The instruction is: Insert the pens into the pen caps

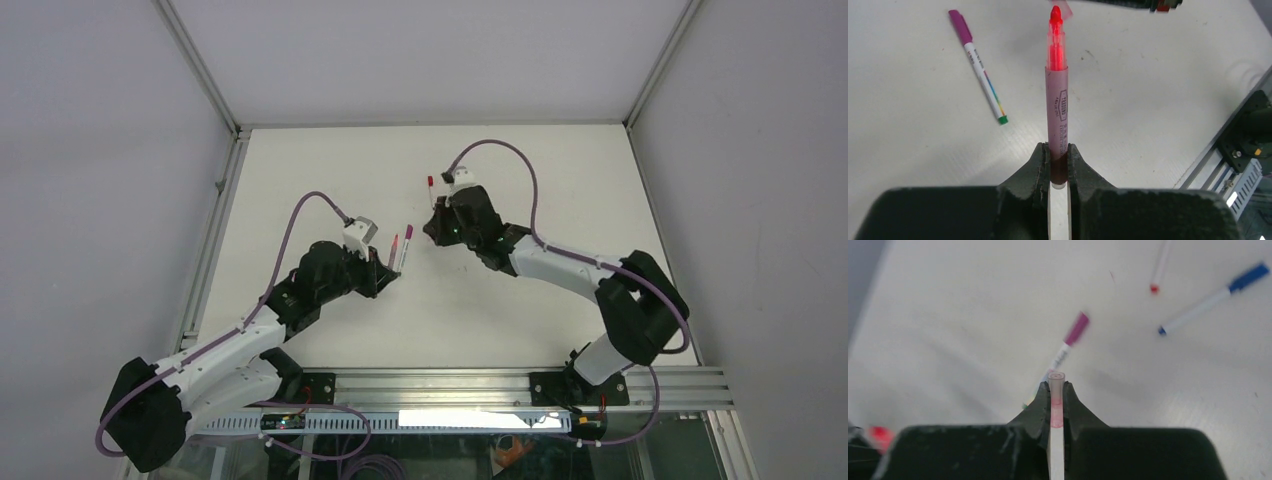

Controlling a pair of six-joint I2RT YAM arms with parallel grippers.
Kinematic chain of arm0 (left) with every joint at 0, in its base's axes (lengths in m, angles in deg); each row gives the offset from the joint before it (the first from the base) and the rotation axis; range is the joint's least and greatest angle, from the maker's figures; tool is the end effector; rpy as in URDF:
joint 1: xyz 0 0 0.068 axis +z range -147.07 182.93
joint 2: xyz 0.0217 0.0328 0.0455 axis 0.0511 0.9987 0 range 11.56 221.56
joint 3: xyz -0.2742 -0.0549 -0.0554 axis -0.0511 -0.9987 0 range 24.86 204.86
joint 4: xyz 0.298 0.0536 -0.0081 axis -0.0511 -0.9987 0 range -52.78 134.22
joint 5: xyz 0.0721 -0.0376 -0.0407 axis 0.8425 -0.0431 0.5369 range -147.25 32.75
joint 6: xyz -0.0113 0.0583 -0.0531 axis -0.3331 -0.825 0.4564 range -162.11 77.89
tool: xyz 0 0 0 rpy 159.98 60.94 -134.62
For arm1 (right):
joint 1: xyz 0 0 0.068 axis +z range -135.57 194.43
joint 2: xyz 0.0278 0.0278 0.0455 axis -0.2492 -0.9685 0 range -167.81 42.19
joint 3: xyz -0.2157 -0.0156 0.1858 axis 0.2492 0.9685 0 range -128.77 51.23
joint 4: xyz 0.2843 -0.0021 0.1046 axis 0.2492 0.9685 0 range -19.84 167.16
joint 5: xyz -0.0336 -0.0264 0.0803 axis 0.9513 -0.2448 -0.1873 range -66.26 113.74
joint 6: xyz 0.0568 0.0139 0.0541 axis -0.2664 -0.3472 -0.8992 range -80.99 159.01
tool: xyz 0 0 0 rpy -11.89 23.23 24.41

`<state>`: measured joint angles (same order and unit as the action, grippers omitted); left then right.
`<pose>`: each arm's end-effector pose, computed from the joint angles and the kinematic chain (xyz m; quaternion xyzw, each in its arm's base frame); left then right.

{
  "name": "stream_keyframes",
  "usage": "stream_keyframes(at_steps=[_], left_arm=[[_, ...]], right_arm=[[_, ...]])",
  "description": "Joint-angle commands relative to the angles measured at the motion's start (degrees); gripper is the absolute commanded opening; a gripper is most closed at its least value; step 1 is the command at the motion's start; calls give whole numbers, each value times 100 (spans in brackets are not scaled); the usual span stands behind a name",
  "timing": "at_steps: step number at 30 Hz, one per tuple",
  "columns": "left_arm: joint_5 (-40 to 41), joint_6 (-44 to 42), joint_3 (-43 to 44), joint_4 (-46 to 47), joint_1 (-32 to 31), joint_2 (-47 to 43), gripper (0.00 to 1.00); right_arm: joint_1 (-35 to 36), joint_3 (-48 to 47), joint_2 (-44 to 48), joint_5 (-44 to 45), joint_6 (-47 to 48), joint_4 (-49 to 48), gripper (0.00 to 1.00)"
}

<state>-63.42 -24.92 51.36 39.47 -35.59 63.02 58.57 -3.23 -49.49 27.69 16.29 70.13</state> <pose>0.1974 -0.1667 0.1919 0.1864 0.8436 -0.2755 0.4216 0.2961 0.2806 0.1770 -0.1512 0.8824 0.2191 0.3880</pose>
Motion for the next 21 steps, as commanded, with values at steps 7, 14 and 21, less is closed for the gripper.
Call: stream_keyframes(at_steps=[7,14,21], left_arm=[[-733,614,-447,2728,11,422,0],[-775,716,-493,3215,12,663,0],[-621,539,-381,2962,12,558,0]], right_arm=[[33,335,1007,-746,-1070,-3088,0],[101,368,1086,-1025,-1179,-3180,0],[186,554,1326,-1089,-1188,-3128,0]])
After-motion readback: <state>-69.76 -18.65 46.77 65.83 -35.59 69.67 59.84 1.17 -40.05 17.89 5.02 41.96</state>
